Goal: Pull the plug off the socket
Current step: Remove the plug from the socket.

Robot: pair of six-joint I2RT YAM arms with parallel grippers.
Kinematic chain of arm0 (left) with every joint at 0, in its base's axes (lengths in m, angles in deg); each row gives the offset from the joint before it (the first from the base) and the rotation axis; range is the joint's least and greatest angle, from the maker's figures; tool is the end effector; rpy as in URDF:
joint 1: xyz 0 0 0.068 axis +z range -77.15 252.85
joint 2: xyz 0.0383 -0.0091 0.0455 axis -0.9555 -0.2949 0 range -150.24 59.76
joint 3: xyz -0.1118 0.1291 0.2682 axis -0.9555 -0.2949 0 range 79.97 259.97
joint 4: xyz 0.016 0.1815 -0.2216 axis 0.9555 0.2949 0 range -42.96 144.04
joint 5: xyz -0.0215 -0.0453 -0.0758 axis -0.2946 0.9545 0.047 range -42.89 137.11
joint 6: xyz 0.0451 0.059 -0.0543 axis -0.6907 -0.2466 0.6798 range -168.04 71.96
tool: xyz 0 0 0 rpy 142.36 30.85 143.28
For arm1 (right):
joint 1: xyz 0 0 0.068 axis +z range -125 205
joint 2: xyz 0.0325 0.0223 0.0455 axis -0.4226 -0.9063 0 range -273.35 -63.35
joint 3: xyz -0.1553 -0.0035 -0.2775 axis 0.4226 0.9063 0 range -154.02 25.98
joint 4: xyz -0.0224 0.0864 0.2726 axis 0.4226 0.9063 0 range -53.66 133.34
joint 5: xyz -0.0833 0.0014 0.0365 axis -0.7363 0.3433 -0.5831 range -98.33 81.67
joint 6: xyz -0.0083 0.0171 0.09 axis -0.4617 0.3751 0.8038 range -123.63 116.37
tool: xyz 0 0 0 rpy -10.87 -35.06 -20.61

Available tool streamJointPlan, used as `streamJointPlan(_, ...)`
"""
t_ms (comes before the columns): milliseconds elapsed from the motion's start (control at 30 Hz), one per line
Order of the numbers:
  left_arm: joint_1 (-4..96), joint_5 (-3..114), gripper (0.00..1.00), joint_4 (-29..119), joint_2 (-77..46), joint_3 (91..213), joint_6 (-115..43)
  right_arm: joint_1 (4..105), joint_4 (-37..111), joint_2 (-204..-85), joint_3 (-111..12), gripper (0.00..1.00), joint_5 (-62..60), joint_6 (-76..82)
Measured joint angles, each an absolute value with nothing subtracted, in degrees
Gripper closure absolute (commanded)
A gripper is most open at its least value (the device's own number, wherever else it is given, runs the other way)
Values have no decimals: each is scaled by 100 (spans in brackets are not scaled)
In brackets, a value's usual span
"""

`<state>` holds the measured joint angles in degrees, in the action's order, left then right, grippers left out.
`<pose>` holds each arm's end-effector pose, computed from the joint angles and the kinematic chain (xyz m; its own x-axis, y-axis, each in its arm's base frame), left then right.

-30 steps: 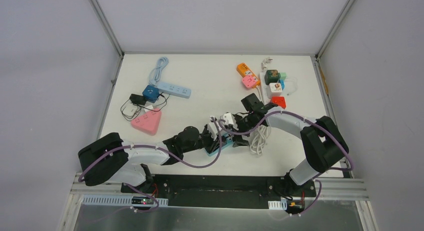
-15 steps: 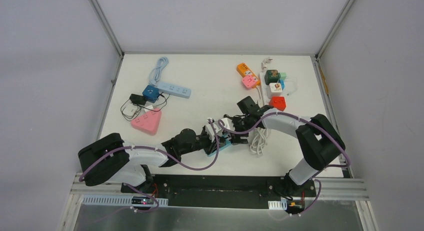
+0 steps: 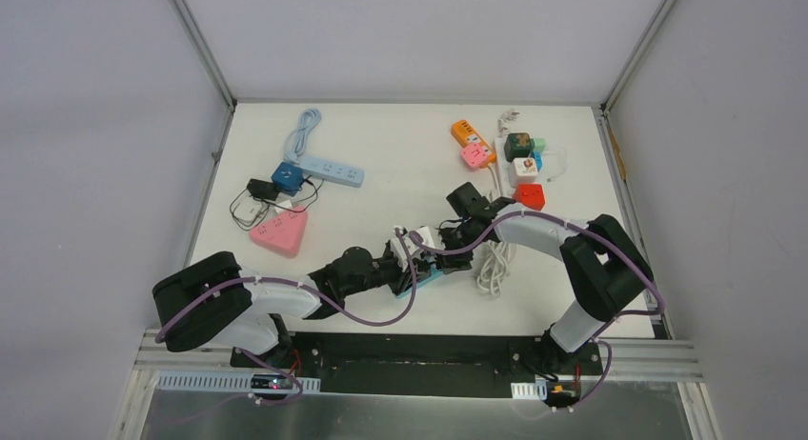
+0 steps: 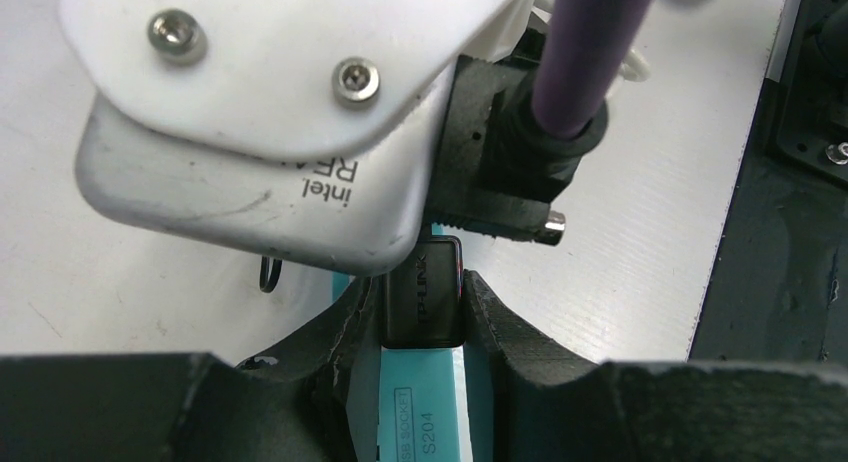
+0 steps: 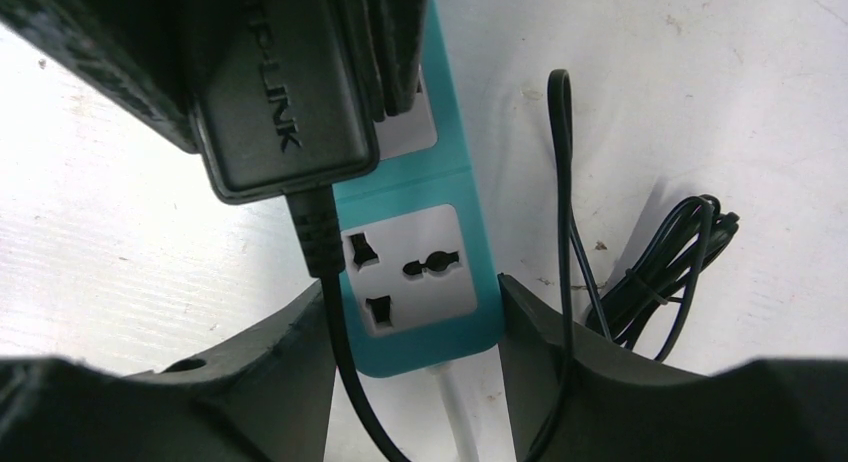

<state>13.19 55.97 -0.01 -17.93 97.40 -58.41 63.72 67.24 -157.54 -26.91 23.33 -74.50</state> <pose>0.1367 -0.2587 0.1749 0.0534 0.2607 -0.9640 0.9340 0.3283 0.1406 0.2309 0.2408 0.1514 0.3779 -0.7278 -0.5722 -0.9174 -0.3779 -0.1251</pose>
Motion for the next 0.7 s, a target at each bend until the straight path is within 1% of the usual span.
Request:
streamJointPlan(67,1317,5525,100,148,-1780,9777,-5861,6376,6752,-15767,-2715,93,2320,-7450)
streamJointPlan(267,1328,5318,100,310,-1624,9756,-5793,6405,6761,-15793,-2743,95,2307,-7450)
streamJointPlan(467,1636,5648,100,-119,-1563,9469,-5306,6514,6755,-15846,-2809,98,2294,-7426)
streamJointPlan(700,1474,5630,100,-127,-1629,9515,-5424,6512,6794,-15852,-2826,98,2254,-7442)
